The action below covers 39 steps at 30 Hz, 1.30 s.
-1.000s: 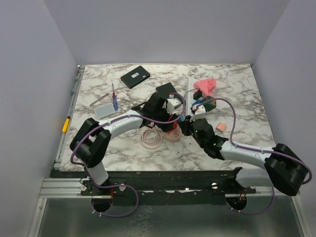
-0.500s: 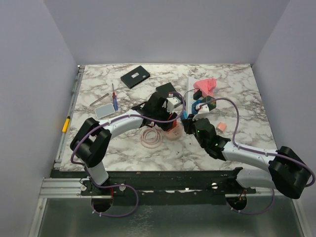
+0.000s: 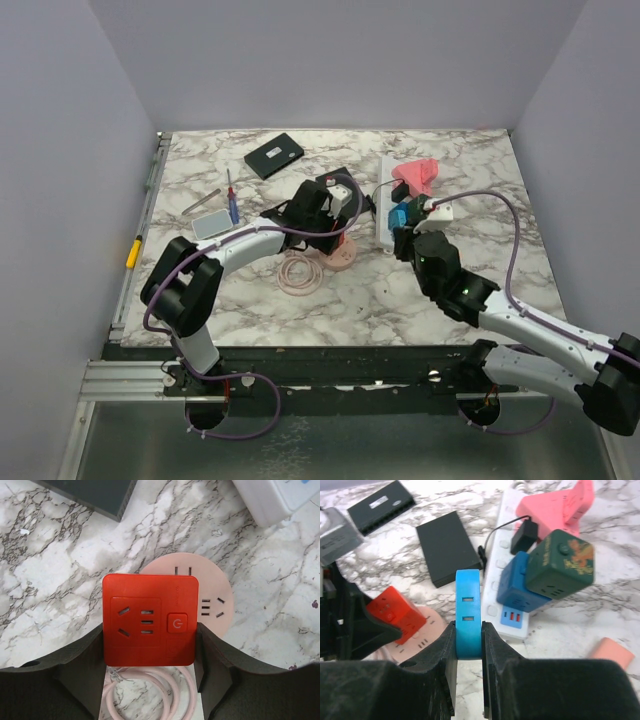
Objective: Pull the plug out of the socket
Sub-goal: Remove the plug from the socket, then place the plug at the center of the board.
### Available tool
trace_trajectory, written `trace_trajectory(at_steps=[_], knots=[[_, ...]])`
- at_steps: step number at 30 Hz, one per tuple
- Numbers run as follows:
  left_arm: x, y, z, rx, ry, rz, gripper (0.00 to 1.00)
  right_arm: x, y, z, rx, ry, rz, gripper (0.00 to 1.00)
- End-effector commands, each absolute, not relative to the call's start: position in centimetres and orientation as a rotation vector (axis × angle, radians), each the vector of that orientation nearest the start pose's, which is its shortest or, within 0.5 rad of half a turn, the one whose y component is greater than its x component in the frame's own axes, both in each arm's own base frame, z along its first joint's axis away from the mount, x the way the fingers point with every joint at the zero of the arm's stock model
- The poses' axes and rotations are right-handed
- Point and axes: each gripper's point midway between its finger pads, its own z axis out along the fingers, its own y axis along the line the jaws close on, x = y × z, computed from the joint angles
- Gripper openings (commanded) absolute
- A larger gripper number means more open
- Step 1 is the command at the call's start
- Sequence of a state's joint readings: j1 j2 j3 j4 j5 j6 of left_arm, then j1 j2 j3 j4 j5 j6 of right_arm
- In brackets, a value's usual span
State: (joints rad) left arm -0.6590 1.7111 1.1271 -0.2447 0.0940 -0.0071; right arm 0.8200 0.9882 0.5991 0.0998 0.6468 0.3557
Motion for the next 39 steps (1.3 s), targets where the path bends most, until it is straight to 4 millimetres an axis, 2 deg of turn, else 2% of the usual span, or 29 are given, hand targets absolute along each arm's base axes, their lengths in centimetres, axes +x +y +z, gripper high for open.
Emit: trace_trajectory(at_steps=[1,3,6,10,13,17,20,25,29,37,39], knots=[[30.2,-21.3,2.1,0.830,2.579,-0.162,0.03,29.3,12.5,19.4,0.113,1.848,0.026,0.00],[30.2,-21.4,2.3,0.781,2.593,-0.185,0.04,29.9,9.7,19.3,0.176,1.867,-0.046,0.00],[30.3,-20.9,2.2,0.756,2.603,-0.158,0.06,30.6,6.1,19.7,0.271,1.879,-0.055,0.00],[30.5,-20.7,2.6,0.730,2.603,-0.159,0.11,30.6,3.2,21.0,0.375,1.835,-0.049,0.00],[30.4,-21.1,2.7,0.724,2.607,-0.197,0.14,30.9,1.7,20.4,0.442,1.848,-0.045,0.00],[30.1,-21.3,2.4,0.718,2.626,-0.230,0.19,32.4,0.5,18.3,0.467,1.896,-0.022,0.00],[29.9,-21.7,2.6,0.718,2.627,-0.263,0.24,33.6,0.1,17.0,0.504,1.929,0.067,0.00],[30.1,-21.5,2.9,0.701,2.622,-0.253,0.37,34.9,1.2,15.6,0.482,1.954,0.204,0.02],[30.2,-21.6,3.2,0.690,2.617,-0.257,0.47,36.0,1.4,14.3,0.503,1.983,0.217,0.03],[30.3,-21.6,4.4,0.672,2.583,-0.266,0.61,37.1,0.6,11.8,0.586,2.011,0.223,0.07],[30.2,-21.7,4.6,0.673,2.581,-0.278,0.63,37.1,-0.2,11.4,0.628,2.009,0.220,0.08]])
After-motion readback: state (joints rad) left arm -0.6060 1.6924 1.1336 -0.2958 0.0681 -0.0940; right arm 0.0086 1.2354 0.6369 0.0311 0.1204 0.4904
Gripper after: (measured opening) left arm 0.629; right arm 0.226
